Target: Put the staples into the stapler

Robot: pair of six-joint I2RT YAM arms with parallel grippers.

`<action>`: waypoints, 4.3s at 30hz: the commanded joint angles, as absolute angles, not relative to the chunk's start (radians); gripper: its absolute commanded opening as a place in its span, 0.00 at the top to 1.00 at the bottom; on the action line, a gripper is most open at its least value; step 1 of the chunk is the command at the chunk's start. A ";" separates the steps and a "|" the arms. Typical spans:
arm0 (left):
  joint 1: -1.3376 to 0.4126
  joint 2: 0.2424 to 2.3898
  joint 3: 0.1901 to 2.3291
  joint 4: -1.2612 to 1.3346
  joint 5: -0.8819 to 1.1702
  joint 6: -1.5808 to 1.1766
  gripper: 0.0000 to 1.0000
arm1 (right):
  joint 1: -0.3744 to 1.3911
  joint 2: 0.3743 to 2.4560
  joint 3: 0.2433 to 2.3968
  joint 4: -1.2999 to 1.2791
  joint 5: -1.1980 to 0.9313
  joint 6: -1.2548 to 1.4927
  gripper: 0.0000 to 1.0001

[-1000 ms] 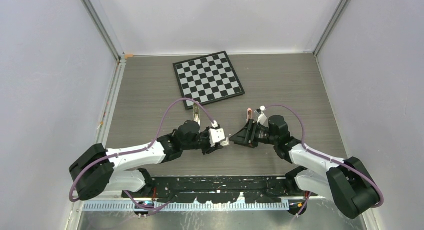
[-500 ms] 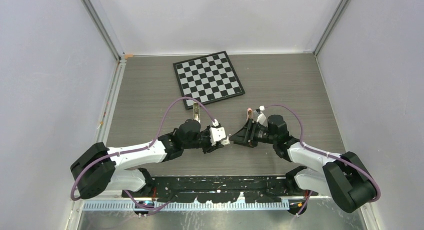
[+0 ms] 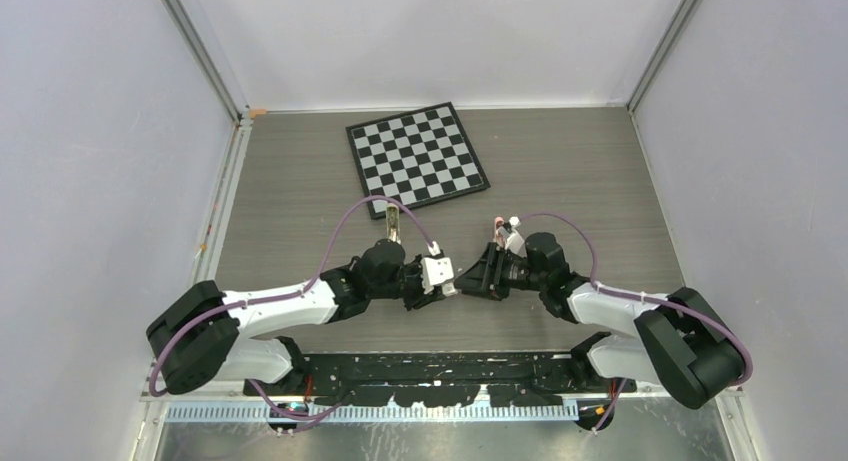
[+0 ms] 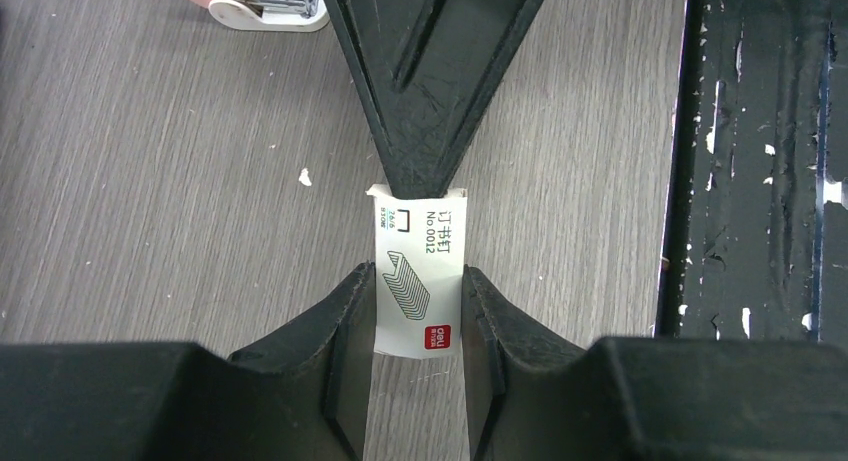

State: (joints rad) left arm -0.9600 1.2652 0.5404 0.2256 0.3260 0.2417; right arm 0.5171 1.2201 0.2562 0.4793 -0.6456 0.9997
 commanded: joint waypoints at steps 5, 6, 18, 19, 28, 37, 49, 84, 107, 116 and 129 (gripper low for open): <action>-0.963 1.257 0.607 0.347 0.348 0.253 0.72 | 0.547 1.249 0.281 0.528 -0.661 1.002 0.45; -0.963 1.253 0.604 0.347 0.345 0.254 0.72 | 0.547 1.245 0.279 0.523 -0.656 1.000 0.46; -0.963 1.223 0.585 0.207 0.169 0.163 0.71 | 0.537 1.019 0.355 0.108 -0.438 0.890 0.47; -0.963 1.234 0.594 0.193 0.094 0.099 0.69 | 0.537 0.998 0.358 0.084 -0.419 0.885 0.46; -1.054 1.539 0.793 -0.044 -0.172 -0.324 0.76 | 0.534 0.946 0.361 0.055 -0.391 0.893 0.44; -1.122 1.690 0.937 -0.200 -0.340 -0.510 0.61 | 0.528 0.846 0.369 -0.076 -0.355 0.848 0.43; -1.149 1.557 0.829 -0.114 -0.295 -0.691 0.43 | 0.518 0.796 0.377 -0.125 -0.340 0.829 0.41; -1.098 1.494 0.899 -0.221 0.243 0.645 0.26 | 0.495 0.646 0.361 -0.279 -0.237 0.835 0.41; -0.952 1.761 1.064 -0.299 0.419 0.830 0.35 | 0.484 0.647 0.351 -0.304 -0.204 0.822 0.40; -0.937 1.807 1.085 -0.304 0.425 0.835 0.39 | 0.478 0.662 0.351 -0.302 -0.204 0.814 0.40; -0.918 1.822 1.097 -0.302 0.468 0.795 0.64 | 0.467 0.719 0.349 -0.261 -0.221 0.813 0.40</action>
State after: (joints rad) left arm -0.9321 1.8130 1.0790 -0.2901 0.4416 0.8101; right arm 0.4736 0.7017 0.3386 -0.3126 -0.2218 0.8272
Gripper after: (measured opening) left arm 0.402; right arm 0.595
